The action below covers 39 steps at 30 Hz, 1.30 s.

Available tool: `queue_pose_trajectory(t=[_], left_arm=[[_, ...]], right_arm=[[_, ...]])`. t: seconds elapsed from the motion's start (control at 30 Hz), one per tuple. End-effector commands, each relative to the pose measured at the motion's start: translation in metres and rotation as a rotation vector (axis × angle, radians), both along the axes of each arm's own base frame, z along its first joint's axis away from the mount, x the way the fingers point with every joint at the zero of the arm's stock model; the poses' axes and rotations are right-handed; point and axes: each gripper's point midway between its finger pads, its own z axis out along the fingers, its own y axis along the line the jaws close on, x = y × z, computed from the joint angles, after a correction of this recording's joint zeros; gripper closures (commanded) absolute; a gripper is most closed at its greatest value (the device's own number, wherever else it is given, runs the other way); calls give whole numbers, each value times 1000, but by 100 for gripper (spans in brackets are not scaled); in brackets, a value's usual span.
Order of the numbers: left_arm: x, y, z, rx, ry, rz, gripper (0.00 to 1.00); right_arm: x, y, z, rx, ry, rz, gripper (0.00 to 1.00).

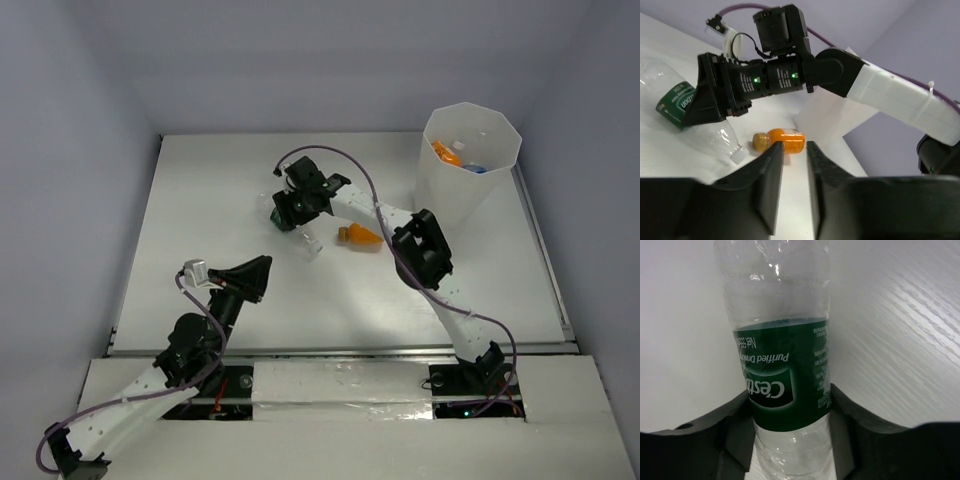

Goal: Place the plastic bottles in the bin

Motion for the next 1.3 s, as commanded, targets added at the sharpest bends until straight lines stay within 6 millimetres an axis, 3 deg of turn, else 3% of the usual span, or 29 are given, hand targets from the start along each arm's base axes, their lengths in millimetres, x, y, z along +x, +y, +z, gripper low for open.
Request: queue_pose_trajectory(t=[0.0,0.1,0.13,0.23,0.27,0.3,0.33,0.37,0.4,0.43,0.47,0.5,0.53,0.57,0.6,0.67,0.7,0.73,0.8,0.83,0.9,0.93,0.97,1.0,1.07,1.1,1.13,1.2,1.27], left_arm=[[-6,-9,18,-10,-41,-57,73],[-8,-18,20,25,-46,-95,61],[-10,-21,25,31,-56,-111,57],[-11,-36,29,87,-68,-172,46],[-12,-42,29,115,-73,-193,43],[-7,-50,20,156,-42,-203,42],[-6,-55,24,171,-48,-221,40],[-4,-60,21,194,-41,-229,39],[1,-71,9,246,-15,-243,35],[4,-76,13,259,-20,-249,34],[6,-83,10,281,-13,-259,34],[14,-91,-2,331,6,-255,31],[16,-99,4,341,-4,-256,30],[20,-104,2,364,0,-251,28],[29,-111,-14,421,37,-244,27],[33,-129,-8,475,18,-247,25],[37,-138,-26,535,51,-252,24],[42,-144,-18,555,31,-240,23],[46,-159,-34,621,48,-249,22],[51,-164,-27,632,32,-241,22],[55,-175,-33,664,30,-248,21],[58,-181,-26,660,18,-245,20],[61,-184,-25,668,12,-242,19],[64,-187,-32,703,15,-246,18],[70,-196,-24,726,-6,-241,16],[73,-198,-36,787,-1,-247,15],[77,-205,-29,797,-16,-251,15],[80,-213,-44,863,-15,-274,14],[85,-219,-46,927,-54,-283,13]], right_arm=[[3,39,89,249,-117,33,57],[5,44,145,354,-203,35,58],[5,42,190,417,-277,29,58],[9,24,257,464,-426,-20,58],[7,4,300,477,-526,-64,58],[5,-7,319,478,-572,-86,57],[6,-22,327,454,-617,-104,57],[2,-52,365,469,-694,-162,57],[6,-76,378,446,-741,-237,57],[7,-93,375,417,-765,-272,57],[2,-132,407,436,-832,-344,57],[2,-156,416,429,-864,-404,57],[2,-176,428,456,-894,-451,57],[5,-195,415,433,-888,-490,57],[1,-242,436,438,-949,-592,57],[2,-285,440,432,-978,-701,57],[9,-317,431,390,-982,-771,56],[5,-335,437,382,-1009,-809,56],[11,-365,429,330,-1016,-888,56],[18,-383,422,303,-1011,-930,56],[27,-402,413,262,-1007,-1000,56],[33,-408,407,246,-997,-1017,56],[45,-414,391,222,-968,-1041,56],[51,-413,383,212,-950,-1042,56],[62,-419,362,184,-915,-1073,54],[64,-421,356,174,-910,-1090,54],[67,-422,351,169,-904,-1093,54],[72,-428,334,153,-885,-1125,53],[76,-433,326,144,-877,-1143,53]])
